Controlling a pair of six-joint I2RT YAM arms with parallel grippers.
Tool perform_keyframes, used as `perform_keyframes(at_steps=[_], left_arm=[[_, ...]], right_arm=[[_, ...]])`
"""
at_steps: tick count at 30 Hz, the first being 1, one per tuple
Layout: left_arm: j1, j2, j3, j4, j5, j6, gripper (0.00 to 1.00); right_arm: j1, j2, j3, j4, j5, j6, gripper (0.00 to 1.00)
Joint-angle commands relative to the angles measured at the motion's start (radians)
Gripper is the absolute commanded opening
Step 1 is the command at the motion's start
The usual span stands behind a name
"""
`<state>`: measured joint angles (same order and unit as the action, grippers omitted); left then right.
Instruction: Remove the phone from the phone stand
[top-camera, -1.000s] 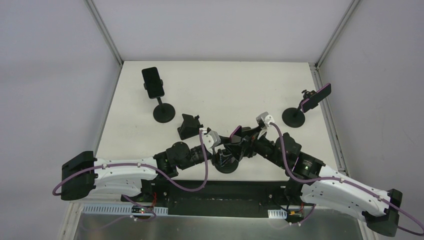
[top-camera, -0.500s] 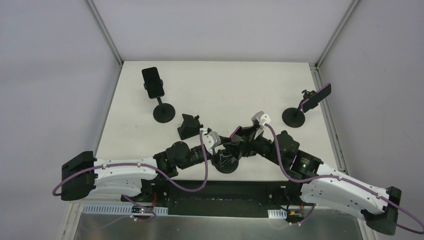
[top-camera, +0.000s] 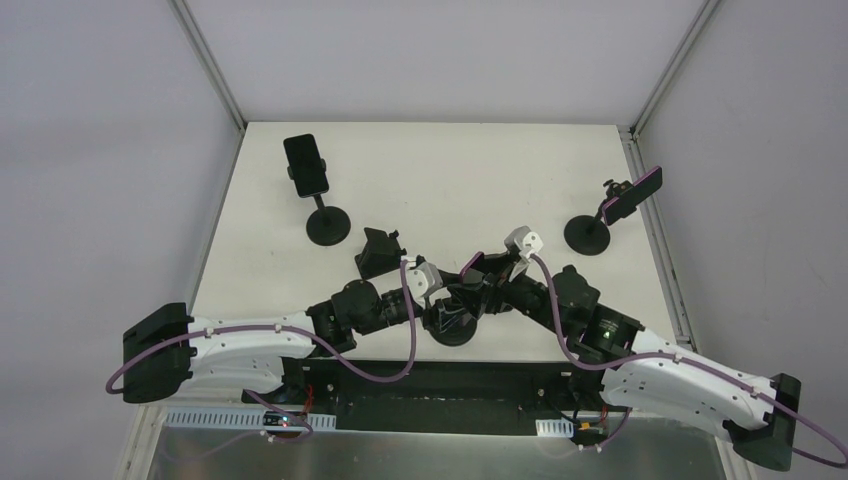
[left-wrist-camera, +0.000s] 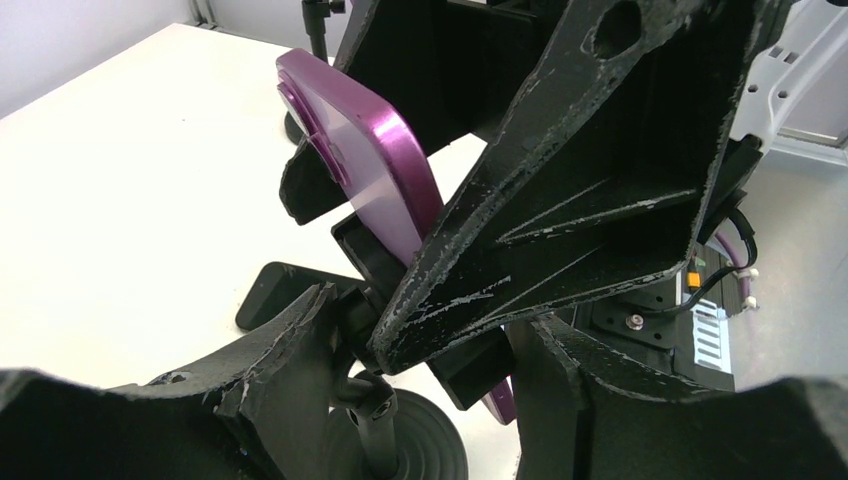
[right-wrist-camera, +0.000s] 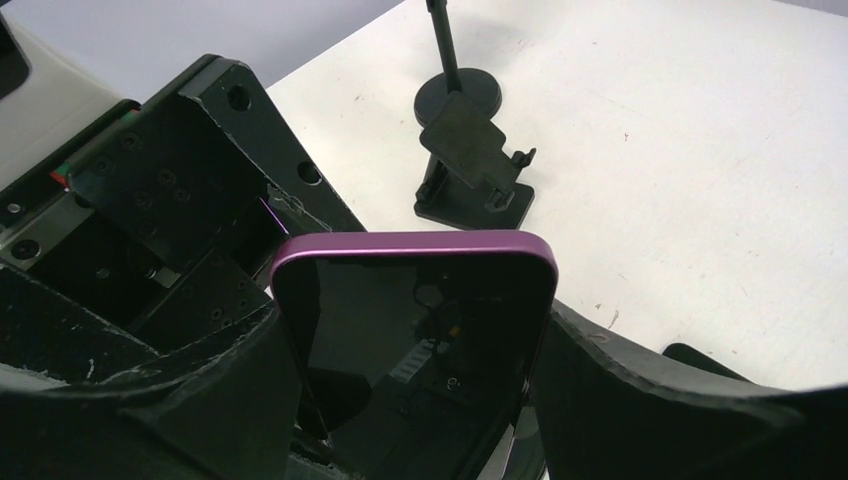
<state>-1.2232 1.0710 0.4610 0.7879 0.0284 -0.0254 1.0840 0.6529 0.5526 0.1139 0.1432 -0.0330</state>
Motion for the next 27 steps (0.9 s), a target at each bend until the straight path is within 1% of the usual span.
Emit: perform_keyframes(at_steps=[1,9,16,21,27], left_arm=[[-0.004,0.000,0.000,-0.003,0.158,0.010,0.00],[-0.002,0.010,0.018,-0.003,0.220,0.010,0.00],[0.002,0.027,0.030,-0.003,0.285,-0.006,0.00],[0.003,0.017,0.025,-0.003,0.322,-0.008,0.00],[0.005,0.006,0.020,-0.003,0.392,-0.010,0.00]], right_arm=[[-0.050,-0.002,-0.050,0.092,0.064,-0.103,0.00],[-0.217,0.063,-0.099,0.207,-0.006,-0.084,0.00],[-0.321,0.142,-0.122,0.282,-0.044,-0.110,0.00],[-0.380,0.156,-0.132,0.296,-0.077,-0.140,0.00],[-0.457,0.164,-0.136,0.297,-0.213,-0.166,0.00]])
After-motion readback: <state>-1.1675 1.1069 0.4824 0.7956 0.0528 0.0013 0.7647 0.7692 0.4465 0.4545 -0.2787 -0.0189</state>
